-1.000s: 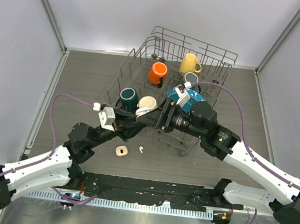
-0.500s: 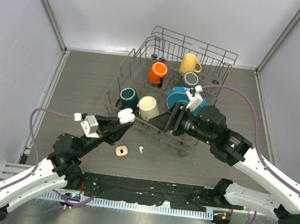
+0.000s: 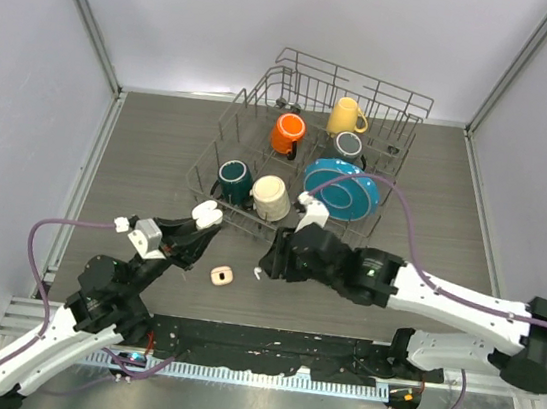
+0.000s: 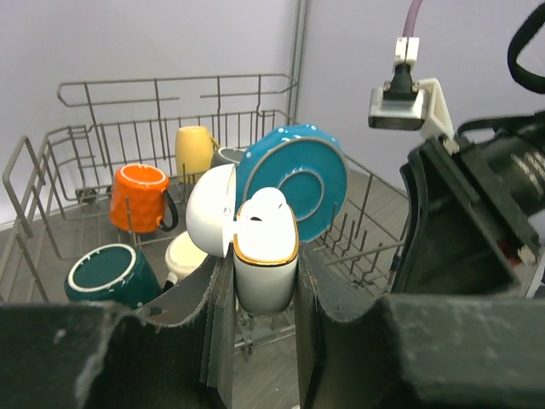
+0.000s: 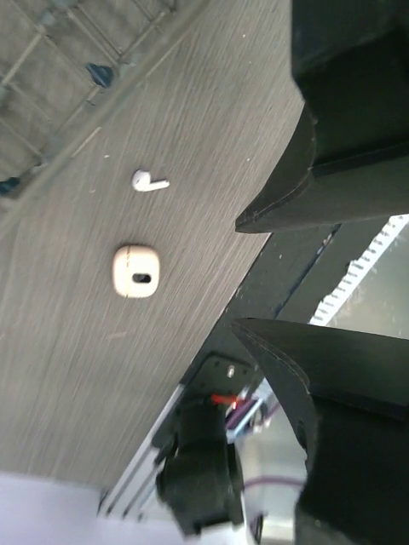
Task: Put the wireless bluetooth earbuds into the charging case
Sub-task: Pick up the earbud from the center of the board.
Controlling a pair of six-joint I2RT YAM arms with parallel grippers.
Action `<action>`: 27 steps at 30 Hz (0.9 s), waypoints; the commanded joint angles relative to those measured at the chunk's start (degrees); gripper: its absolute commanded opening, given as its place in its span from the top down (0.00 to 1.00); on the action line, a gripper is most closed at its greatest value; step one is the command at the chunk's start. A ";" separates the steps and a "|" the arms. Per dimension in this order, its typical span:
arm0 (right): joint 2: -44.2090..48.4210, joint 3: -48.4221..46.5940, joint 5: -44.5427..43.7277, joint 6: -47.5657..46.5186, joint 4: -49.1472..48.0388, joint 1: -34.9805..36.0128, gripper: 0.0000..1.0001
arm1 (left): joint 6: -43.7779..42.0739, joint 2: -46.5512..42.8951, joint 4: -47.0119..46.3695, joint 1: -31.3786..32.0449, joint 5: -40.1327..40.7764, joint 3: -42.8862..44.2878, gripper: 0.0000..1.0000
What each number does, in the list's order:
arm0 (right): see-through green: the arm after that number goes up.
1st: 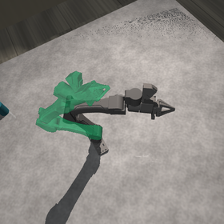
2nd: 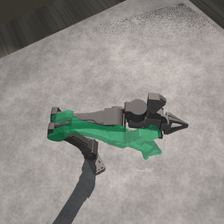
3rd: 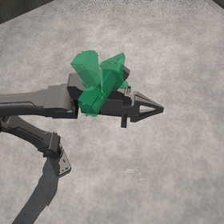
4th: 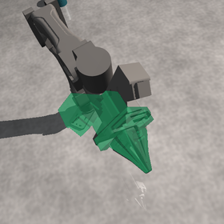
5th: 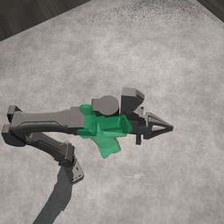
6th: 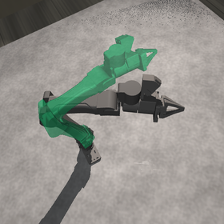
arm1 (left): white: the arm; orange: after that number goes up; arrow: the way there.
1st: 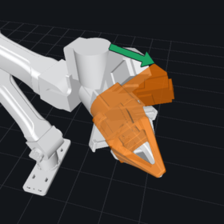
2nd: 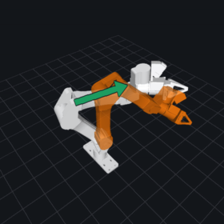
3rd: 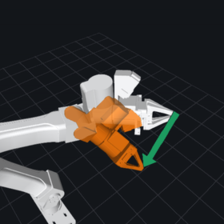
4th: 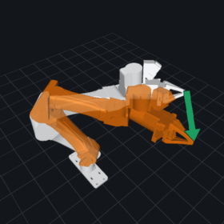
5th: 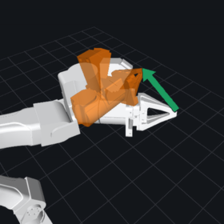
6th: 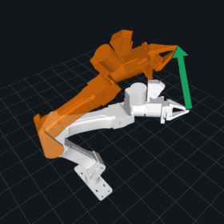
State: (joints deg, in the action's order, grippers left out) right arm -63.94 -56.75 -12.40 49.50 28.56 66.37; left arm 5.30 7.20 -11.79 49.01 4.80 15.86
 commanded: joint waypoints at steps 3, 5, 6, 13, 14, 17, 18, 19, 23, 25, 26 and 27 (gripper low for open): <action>-8.91 -2.84 -14.21 3.93 1.15 5.61 0.50 | -1.52 2.29 1.69 0.12 -0.31 2.07 1.00; -10.49 -2.14 -15.10 4.29 0.72 5.79 0.50 | -1.52 2.73 1.25 0.20 -0.66 2.25 1.00; -11.81 -1.70 -15.63 5.25 0.36 5.79 0.50 | -1.43 2.73 0.98 0.20 -0.84 2.25 1.00; -17.00 -0.64 -17.39 6.58 -2.45 5.79 0.50 | -1.43 0.97 1.68 0.12 -0.40 2.25 1.00; -17.70 -0.64 -17.48 6.75 -2.63 5.79 0.50 | -1.43 0.71 1.77 0.20 -0.32 2.07 1.00; -21.30 -0.90 -16.25 7.37 -3.86 5.79 0.50 | -1.52 -0.08 2.47 0.20 -0.05 2.16 1.00; -22.27 -1.17 -16.16 7.54 -4.03 5.70 0.51 | -1.35 -0.43 2.65 0.12 -0.05 2.16 1.00; -24.11 -1.60 -16.07 7.63 -3.95 5.79 0.51 | -1.43 -0.61 2.91 0.12 0.04 2.25 1.00; -27.98 -3.10 -16.25 7.46 -3.77 5.79 0.51 | -1.17 -1.66 4.05 0.12 0.39 2.34 1.00; -29.30 -3.89 -16.51 7.11 -4.30 5.79 0.52 | -1.08 -2.19 4.41 0.12 0.48 2.34 1.00; -30.70 -4.24 -16.51 6.85 -4.30 5.79 0.52 | -0.91 -2.28 4.58 0.20 0.56 2.25 1.00; -31.32 -4.59 -16.86 6.58 -4.39 5.70 0.52 | -0.82 -2.45 4.58 0.12 0.56 2.25 1.00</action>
State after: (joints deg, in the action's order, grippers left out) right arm -93.82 -57.67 -26.76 55.88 26.37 72.01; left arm 4.43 5.72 -7.11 49.01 4.56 15.92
